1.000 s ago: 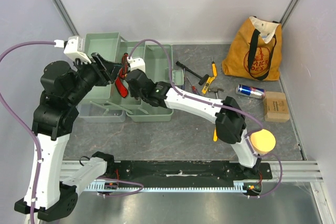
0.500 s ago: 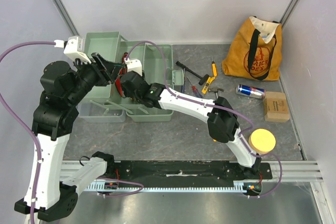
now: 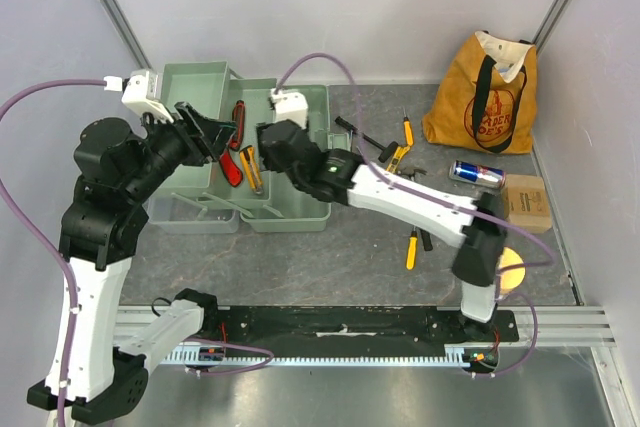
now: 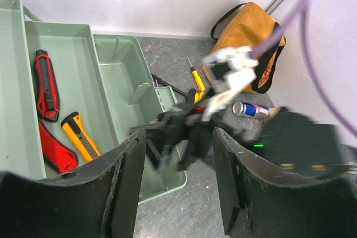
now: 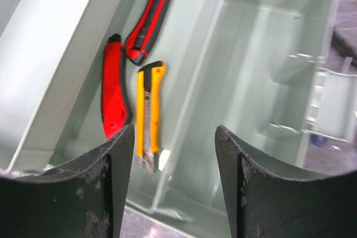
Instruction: Pack the tool kit
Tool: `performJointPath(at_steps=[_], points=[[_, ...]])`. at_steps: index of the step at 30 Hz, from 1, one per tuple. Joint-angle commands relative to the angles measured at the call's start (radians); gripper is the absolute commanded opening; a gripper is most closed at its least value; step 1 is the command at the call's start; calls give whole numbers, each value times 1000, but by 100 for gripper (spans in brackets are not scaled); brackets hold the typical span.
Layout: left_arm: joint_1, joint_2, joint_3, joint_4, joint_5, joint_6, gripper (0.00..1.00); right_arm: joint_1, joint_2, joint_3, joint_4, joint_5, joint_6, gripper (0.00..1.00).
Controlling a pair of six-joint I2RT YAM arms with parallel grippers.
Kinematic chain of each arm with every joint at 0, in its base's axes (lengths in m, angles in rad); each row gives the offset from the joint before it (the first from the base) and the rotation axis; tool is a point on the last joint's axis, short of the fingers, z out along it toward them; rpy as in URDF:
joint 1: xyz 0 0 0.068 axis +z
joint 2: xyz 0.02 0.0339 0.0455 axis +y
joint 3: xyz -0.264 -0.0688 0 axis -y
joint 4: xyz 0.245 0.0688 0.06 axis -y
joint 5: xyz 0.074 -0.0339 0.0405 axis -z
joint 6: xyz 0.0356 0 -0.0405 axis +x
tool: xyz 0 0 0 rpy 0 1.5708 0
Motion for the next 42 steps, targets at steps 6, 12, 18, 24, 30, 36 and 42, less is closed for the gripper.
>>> performJointPath(at_steps=[6, 12, 18, 24, 30, 36, 42], points=[[0, -13, 15, 51, 98, -22, 59, -110, -494, -572, -5, 143, 45, 74], [-3, -15, -24, 96, 133, -27, 61, -210, -757, -891, -115, 116, 180, 75], [-2, -10, -57, 123, 127, -35, 61, -279, -811, -1077, -146, 105, 268, 74], [-2, -2, -73, 123, 136, -45, 61, -402, -697, -1105, 0, 36, 213, 61], [-2, -5, -73, 123, 135, -47, 61, -491, -454, -980, 149, -71, 203, 47], [0, 4, -71, 120, 124, -41, 61, -536, -257, -837, 181, -90, 275, 52], [-3, 11, -77, 117, 118, -30, 61, -552, -130, -722, 176, -47, 320, 58]])
